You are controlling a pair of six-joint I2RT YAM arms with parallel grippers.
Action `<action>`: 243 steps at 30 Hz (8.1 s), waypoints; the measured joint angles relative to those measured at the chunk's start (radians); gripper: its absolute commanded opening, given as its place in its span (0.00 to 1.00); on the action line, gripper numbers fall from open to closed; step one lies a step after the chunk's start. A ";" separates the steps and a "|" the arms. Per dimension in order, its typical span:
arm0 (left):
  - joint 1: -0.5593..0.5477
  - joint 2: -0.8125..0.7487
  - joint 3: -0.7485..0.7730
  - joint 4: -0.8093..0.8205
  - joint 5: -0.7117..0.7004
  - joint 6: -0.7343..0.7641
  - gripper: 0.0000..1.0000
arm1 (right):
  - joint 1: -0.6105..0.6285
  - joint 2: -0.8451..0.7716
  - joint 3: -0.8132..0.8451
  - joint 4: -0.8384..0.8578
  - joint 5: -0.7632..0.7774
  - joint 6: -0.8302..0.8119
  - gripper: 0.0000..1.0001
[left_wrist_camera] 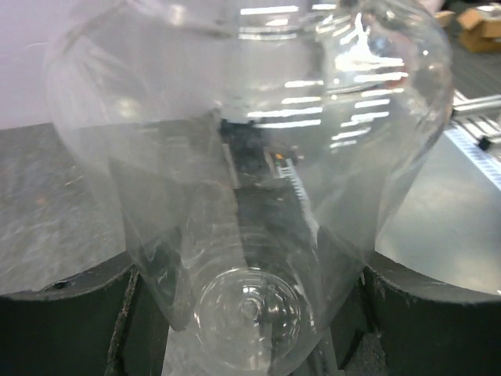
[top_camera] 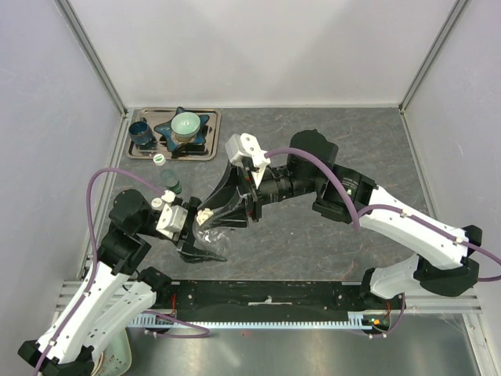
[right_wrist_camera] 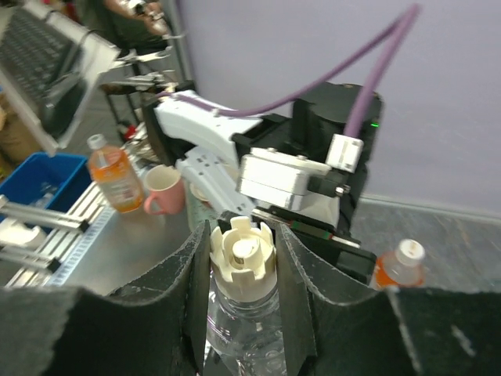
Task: Screw on the bottle caps
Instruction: Screw the bottle cap onto the plastic bottle.
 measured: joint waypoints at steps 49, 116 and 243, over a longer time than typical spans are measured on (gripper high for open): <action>0.011 -0.016 0.000 -0.055 -0.507 -0.012 0.02 | 0.183 -0.141 0.072 -0.118 1.111 0.084 0.98; 0.014 0.006 0.000 -0.037 -0.278 0.003 0.02 | -0.002 -0.026 -0.030 -0.007 0.332 0.034 0.00; 0.023 -0.016 0.007 -0.055 -0.263 -0.027 0.44 | 0.002 0.077 0.107 -0.096 0.127 -0.127 0.00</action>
